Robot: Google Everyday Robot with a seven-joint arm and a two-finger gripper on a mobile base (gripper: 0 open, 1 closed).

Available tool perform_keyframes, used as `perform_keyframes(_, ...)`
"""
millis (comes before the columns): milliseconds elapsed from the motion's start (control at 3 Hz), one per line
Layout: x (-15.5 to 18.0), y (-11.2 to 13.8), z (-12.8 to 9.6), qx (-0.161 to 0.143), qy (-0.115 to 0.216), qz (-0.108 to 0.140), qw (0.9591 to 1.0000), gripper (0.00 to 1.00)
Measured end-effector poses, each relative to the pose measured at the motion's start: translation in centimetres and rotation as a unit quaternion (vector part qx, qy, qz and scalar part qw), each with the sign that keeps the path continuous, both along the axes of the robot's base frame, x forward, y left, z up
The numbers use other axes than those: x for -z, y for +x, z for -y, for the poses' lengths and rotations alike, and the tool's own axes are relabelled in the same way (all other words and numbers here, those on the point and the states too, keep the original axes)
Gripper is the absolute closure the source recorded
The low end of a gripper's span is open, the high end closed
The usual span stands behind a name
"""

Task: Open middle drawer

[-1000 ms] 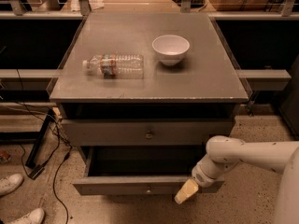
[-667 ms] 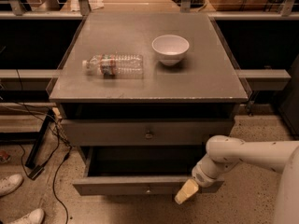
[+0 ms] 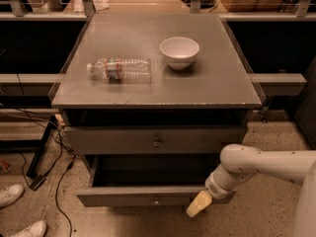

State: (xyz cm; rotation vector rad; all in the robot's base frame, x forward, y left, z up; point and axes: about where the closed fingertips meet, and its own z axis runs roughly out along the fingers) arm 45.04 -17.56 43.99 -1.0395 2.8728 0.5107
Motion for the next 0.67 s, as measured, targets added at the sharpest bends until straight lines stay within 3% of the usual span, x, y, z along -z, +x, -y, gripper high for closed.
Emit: perform_keyframes(667, -0.23, -0.5, 0.42, 0.009, -0.003, -0.005, 0.9999, 0.0)
